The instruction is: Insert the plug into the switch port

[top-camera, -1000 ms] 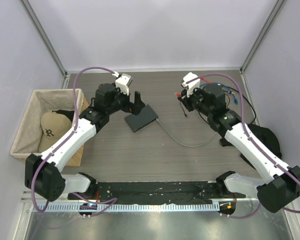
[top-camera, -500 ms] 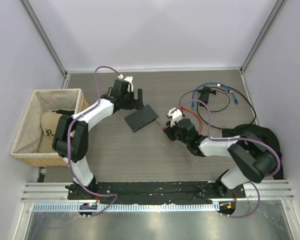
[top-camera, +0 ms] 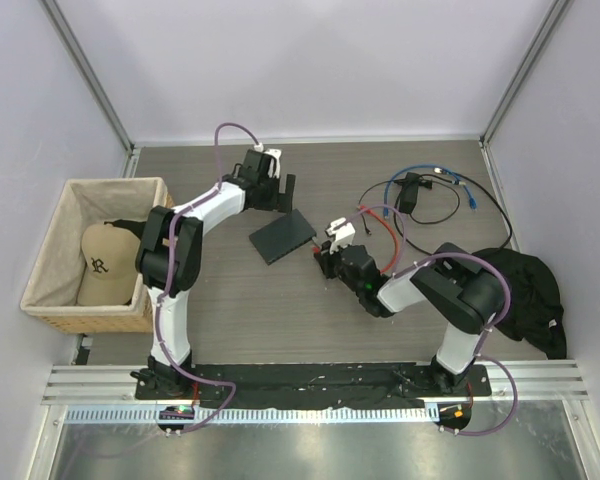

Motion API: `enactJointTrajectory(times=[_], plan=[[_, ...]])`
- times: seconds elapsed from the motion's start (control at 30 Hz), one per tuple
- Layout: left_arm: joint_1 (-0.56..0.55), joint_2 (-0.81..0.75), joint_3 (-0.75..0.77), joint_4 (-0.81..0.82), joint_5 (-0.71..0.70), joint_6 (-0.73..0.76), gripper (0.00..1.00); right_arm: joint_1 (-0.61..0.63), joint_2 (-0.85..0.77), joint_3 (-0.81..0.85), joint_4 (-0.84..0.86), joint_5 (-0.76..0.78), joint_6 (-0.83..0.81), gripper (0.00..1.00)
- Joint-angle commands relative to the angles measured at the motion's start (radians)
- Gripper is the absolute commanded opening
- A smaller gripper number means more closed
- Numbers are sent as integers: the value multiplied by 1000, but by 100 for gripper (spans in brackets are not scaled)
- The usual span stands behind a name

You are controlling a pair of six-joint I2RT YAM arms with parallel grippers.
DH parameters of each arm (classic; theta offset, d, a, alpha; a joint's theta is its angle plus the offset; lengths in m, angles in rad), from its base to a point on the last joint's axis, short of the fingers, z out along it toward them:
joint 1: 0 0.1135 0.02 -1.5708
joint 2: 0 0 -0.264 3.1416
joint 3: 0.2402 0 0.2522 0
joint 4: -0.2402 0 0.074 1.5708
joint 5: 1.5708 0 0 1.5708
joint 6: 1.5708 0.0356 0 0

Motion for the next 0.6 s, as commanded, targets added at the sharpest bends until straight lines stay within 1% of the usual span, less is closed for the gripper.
enactJointTrajectory(times=[0.0,0.2,0.37,0.57], plan=[[6,6,10,-5,65,17,99,19,43,46,144,91,7,1],[6,10,-28,22,112,0,99,36,108,83,153,114,22,1],[6,10,-42,24,135,-11,96,37,137,104,150,129,36,1],[6,21,-54,33,135,-22,93,39,161,127,150,120,34,1]])
